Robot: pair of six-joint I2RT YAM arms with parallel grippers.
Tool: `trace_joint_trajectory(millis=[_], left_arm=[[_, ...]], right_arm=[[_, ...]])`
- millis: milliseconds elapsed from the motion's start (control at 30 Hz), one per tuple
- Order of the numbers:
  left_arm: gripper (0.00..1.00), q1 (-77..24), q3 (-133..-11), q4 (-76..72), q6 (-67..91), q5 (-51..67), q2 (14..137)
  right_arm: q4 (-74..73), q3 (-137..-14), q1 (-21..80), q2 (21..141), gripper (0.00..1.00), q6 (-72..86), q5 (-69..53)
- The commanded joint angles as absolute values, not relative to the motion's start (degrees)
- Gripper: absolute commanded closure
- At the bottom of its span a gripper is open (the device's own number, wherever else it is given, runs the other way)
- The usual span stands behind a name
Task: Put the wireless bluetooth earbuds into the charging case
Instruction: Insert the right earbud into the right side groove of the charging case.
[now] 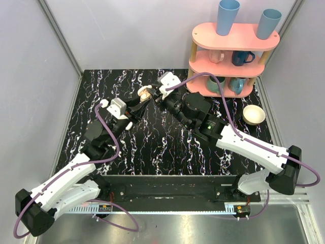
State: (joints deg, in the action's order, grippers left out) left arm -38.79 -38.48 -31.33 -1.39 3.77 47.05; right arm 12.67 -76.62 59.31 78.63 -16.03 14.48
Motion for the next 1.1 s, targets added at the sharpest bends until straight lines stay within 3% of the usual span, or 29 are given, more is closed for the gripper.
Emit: trace_joint_trajectory(millis=[0, 767, 900, 933, 1067], left_arm=[[1.0, -39.02, -39.02, -35.77, -0.97, 2.46, 47.02], [1.0, -39.02, -39.02, -37.0, -0.88, 0.97, 46.49], [1.0, -39.02, -38.94, -37.09, -0.79, 1.05, 46.41], [1.0, -38.94, -38.94, -37.09, -0.79, 1.14, 46.41], [1.0, -38.94, -38.85, -37.0, -0.79, 1.23, 46.23]], right_arm=[[13.45, -77.87, 59.85, 79.28, 0.95, -14.41, 14.59], [8.35, -77.61, 59.94, 77.78, 0.93, -14.94, 9.14], [8.7, -77.69, 59.85, 77.52, 0.87, -14.06, 8.7], [8.88, -77.7, 59.85, 77.61, 0.79, -13.98, 8.61], [9.93, -77.43, 59.85, 77.08, 0.66, -13.97, 9.75]])
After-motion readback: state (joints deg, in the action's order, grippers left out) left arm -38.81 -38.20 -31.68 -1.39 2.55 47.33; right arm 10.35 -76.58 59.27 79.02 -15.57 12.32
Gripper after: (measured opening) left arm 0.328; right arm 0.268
